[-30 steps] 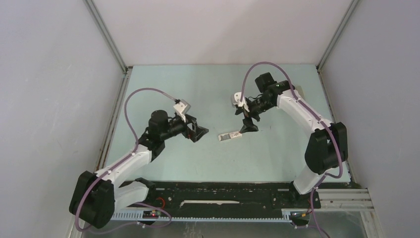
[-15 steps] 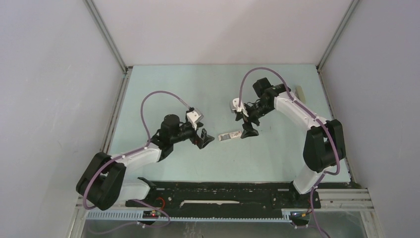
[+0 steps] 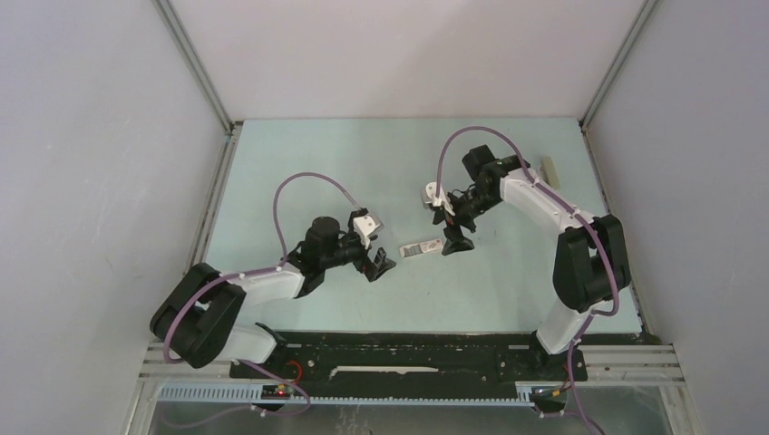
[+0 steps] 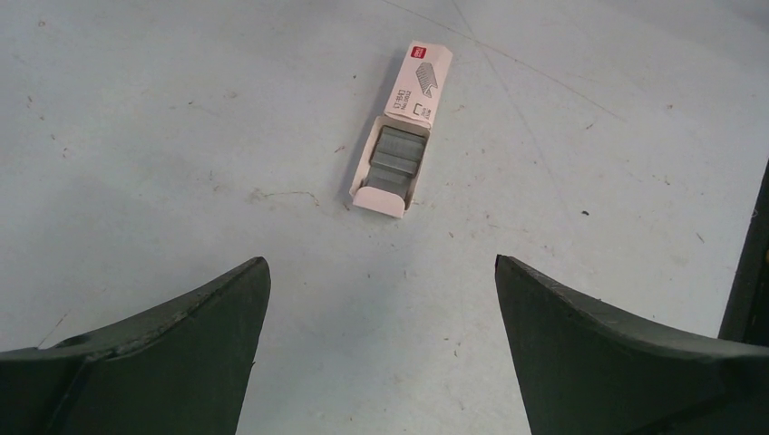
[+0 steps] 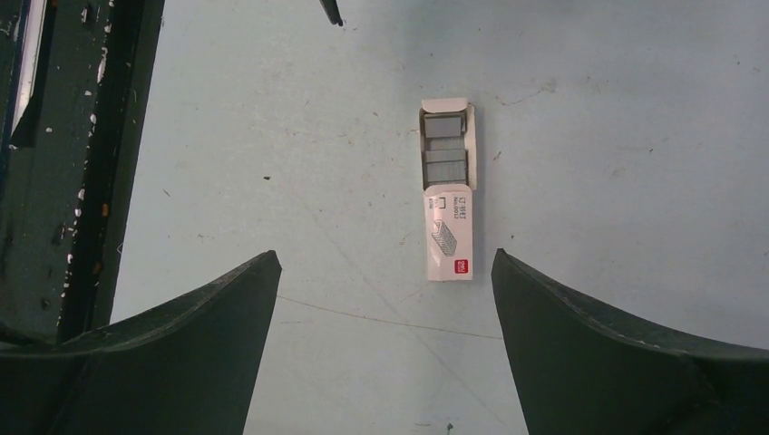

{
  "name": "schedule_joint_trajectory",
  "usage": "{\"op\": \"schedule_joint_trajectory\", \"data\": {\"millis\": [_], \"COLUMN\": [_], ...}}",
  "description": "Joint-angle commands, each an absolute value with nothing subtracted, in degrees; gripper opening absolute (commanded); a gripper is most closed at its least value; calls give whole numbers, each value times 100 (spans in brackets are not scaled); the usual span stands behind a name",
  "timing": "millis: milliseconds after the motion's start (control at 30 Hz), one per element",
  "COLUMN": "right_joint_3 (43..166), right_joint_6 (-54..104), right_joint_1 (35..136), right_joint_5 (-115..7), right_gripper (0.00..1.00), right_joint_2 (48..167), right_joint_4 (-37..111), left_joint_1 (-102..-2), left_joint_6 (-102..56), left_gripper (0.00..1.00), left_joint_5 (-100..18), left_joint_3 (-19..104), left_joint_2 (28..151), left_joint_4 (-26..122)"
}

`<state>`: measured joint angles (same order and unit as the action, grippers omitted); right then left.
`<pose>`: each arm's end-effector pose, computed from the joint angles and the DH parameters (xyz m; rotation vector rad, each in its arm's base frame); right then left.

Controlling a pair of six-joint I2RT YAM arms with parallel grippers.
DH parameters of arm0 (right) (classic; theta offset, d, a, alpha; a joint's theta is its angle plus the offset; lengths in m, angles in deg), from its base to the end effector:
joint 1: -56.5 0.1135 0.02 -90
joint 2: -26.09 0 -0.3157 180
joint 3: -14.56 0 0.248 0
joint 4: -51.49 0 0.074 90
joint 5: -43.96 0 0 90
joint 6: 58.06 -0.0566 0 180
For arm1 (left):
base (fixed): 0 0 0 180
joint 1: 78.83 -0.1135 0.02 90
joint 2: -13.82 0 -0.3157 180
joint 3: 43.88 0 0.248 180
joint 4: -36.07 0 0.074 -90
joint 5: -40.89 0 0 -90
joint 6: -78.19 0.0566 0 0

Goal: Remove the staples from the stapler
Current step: Close the staple box at the center of the board.

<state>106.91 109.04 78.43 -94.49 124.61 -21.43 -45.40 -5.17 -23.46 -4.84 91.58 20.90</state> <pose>0.2944 0.1642 0.2895 -1.9329 1.5115 0.8692 0.2045 -0.1643 0.2169 0.9619 1.7705 -0.7437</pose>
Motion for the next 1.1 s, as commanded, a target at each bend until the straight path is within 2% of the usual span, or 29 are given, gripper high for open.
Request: {"op": "schedule_joint_trajectory", "data": {"millis": [0, 1067], "right_joint_3": [10666, 10552], "right_joint_6": [10948, 10884], "right_joint_1": [7825, 7744], "right_joint_5": [-9418, -9254], "right_gripper": [96, 92], "right_joint_2": [12549, 12674], "right_joint_4": [-2100, -1916], "left_joint_1": [-4483, -4324], "left_joint_6": [-254, 13], "left_gripper": [100, 100], "left_joint_5": [-2465, -2534], "left_joint_3": [-622, -588], "left_joint_2": [9261, 9685], "left_joint_4": [1645, 1280]}}
